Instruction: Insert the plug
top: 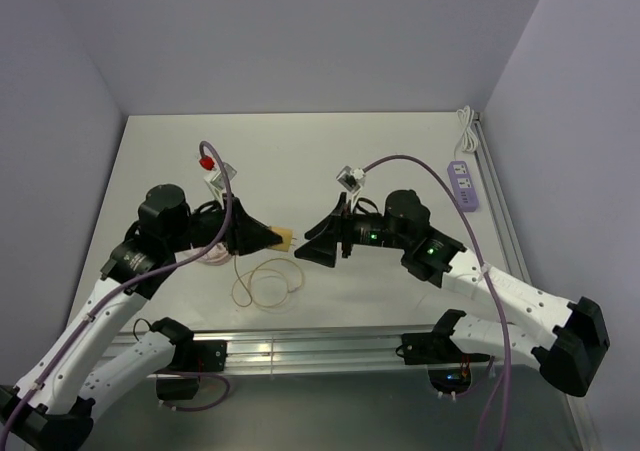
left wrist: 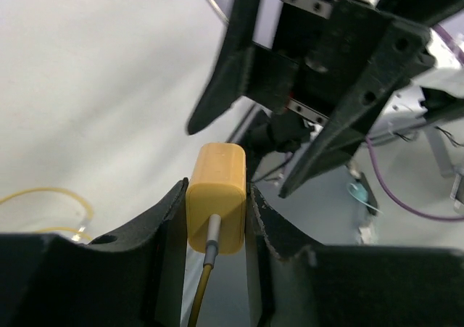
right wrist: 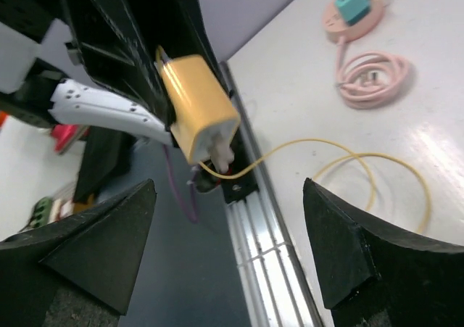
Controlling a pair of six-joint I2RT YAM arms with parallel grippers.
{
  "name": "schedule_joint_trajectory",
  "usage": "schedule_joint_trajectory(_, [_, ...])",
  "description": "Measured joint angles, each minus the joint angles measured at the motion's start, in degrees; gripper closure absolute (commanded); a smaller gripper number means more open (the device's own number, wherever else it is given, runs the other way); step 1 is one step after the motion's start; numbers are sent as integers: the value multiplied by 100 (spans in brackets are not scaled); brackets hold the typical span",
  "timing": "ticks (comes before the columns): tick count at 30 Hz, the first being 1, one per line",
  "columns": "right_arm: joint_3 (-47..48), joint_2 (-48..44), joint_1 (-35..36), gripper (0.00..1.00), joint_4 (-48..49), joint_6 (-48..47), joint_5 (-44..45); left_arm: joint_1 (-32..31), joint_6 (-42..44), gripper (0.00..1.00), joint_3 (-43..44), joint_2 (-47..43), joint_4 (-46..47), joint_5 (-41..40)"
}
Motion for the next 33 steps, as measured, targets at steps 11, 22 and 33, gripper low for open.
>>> schedule_joint_trajectory(11, [-546, -765, -2, 12, -778, -634, 929, 0, 566, 100, 1499, 57, -2050, -2363])
schedule_joint_trajectory(22, [-789, -52, -2, 15, -586, -728, 610, 0, 170, 100, 2914, -68, -4594, -6026])
schedule_joint_trajectory(33, [-802, 520, 33, 16, -356, -605, 411, 4, -546, 100, 3624, 234, -5884, -8037])
